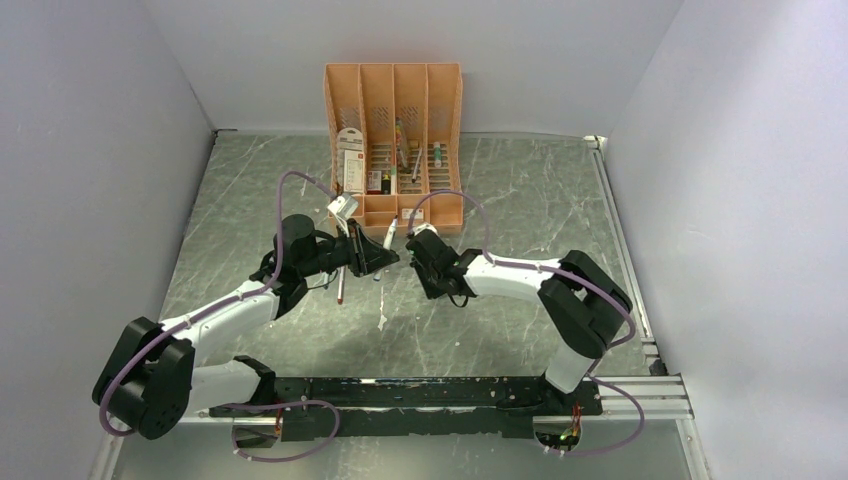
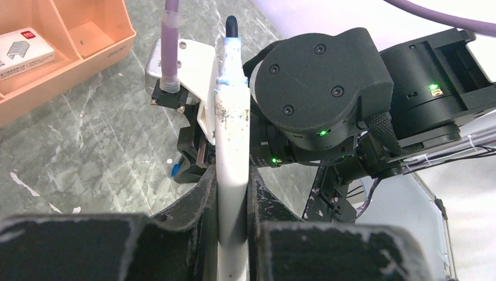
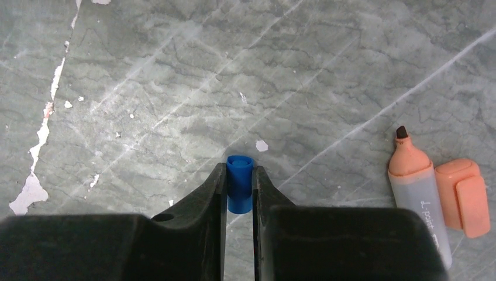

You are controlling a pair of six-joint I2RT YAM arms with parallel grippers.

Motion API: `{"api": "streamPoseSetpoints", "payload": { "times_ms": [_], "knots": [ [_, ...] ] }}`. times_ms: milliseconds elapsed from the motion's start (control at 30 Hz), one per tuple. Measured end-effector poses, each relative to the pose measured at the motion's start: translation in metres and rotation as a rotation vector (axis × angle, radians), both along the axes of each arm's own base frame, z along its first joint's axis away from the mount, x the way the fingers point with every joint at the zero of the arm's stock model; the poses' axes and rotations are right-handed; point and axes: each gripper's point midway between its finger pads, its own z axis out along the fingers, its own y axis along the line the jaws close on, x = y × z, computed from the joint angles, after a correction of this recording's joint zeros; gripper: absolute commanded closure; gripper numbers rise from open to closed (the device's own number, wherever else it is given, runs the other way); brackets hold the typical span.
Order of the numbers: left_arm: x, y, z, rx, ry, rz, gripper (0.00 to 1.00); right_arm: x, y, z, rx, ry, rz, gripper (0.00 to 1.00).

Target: Insert the pens into the pen caps

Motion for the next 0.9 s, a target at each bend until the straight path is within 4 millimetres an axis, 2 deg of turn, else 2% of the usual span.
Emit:
{"api": "streamPoseSetpoints", "payload": {
  "times_ms": [100,200,433,533,733,900],
  "knots": [
    [0.0,-0.001,0.002,-0.009,0.006,0.001,0.93,0.0,-0.004,0.004,0.016,-0.022,-0.029,1.0],
    [-0.001,-0.002,0.006,-0.036,0.012,0.002,0.93,-0.002,-0.01,0.022,0.091,-0.078,-0.062,1.0],
    [-0.012,-0.002,0.002,-0.15,0.08,0.025,0.93,0.011,0.003,0.118,0.544,-0.309,-0.138,1.0],
    [-0.018,-0.005,0.005,-0.202,0.099,0.027,0.93,0.014,0.007,0.152,0.737,-0.371,-0.157,1.0],
    [-0.038,-0.027,0.025,-0.309,0.083,-0.056,0.93,0.013,0.021,0.22,1.019,-0.461,-0.094,1.0],
    [-0.056,-0.043,0.026,-0.364,0.088,-0.127,0.93,0.006,0.022,0.27,1.177,-0.543,-0.051,1.0]
  ]
}}
